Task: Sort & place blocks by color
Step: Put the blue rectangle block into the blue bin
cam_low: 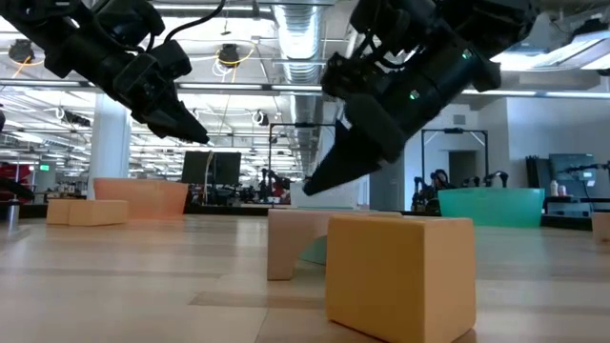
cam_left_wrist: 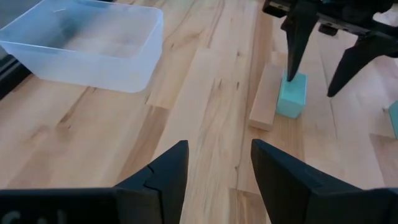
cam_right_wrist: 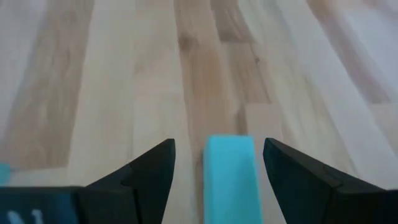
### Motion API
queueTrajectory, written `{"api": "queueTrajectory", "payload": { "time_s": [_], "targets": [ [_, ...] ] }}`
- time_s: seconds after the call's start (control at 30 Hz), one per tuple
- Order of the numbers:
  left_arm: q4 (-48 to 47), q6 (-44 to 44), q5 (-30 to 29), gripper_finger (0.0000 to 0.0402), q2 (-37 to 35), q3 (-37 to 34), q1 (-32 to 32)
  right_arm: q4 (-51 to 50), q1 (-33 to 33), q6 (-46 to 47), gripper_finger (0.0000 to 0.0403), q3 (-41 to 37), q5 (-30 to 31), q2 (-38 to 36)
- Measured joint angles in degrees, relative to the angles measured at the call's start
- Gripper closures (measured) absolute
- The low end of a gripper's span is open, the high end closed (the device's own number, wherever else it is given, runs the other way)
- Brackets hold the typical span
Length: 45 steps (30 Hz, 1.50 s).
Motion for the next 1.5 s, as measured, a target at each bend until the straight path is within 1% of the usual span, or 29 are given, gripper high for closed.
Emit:
{"api": "queueTrajectory", "payload": {
  "time_s": [0.17, 0.27, 0.47, 0.53, 0.57, 0.7, 0.73, 0.83, 0.97, 1.07, 1.17, 1.33, 1.5],
  "targets": [
    [-0.02, -0.03, 0.00, 0.0237, 0.00, 0.00, 0.00, -1.06, -0.37, 1.70, 0.0133, -0.11, -0.26, 0.63],
    [-0.02, -0.05, 0.00, 0.0237, 0.00, 0.00, -0.02, -3.73, -0.44, 3.06, 0.0133, -0.29, -0.35, 1.45],
    [-0.06, -0.16, 0.02, 0.0237, 0.00, 0.00, -0.01, -4.45, -0.44, 3.02, 0.0139, -0.18, -0.49, 2.16],
    [-0.04, -0.18, 0.00, 0.0237, 0.00, 0.00, -0.02, -4.57, -0.44, 3.02, 0.0160, -0.18, -0.48, 1.97],
    [-0.06, -0.18, 0.00, 0.0237, 0.00, 0.00, -0.01, -4.67, -0.44, 3.10, 0.0178, -0.20, -0.54, 1.84],
    [-0.05, -0.40, -0.02, 0.0237, 0.00, 0.00, 0.01, -4.35, -0.44, 4.84, 0.0281, -0.17, -1.87, 1.68],
    [-0.04, -0.57, -0.02, 0.0237, 0.00, 0.00, -0.02, -4.27, -0.66, 5.21, 0.0287, -0.14, -3.09, 1.50],
    [-0.04, -1.28, -0.02, 0.0237, 0.00, 0.00, -0.01, -5.17, -1.39, 5.97, 0.0286, -0.22, -7.07, -0.25],
    [0.08, -1.32, -0.04, 0.0237, 0.00, 0.00, -0.01, -8.00, -3.51, 5.23, 0.0286, -0.22, -8.33, -5.37],
    [0.18, -1.30, -0.33, 0.0237, 0.00, 0.00, -0.01, -14.34, -6.34, 2.45, 0.0286, -0.22, -8.22, -10.76],
    [0.31, -1.29, -0.61, 0.0237, 0.00, 0.00, 0.00, -23.16, -10.05, 0.97, 0.0286, -0.22, -8.07, -17.32],
    [0.40, -1.75, -3.05, 0.0237, 0.00, 0.00, -0.01, -38.62, -18.99, 1.35, 0.0286, -1.74, -6.06, -28.05],
    [0.59, -3.40, -5.57, 0.0237, 0.00, 0.00, 0.01, -50.65, -30.53, 8.66, 0.0286, -4.37, -0.32, -36.33]
  ]
}}
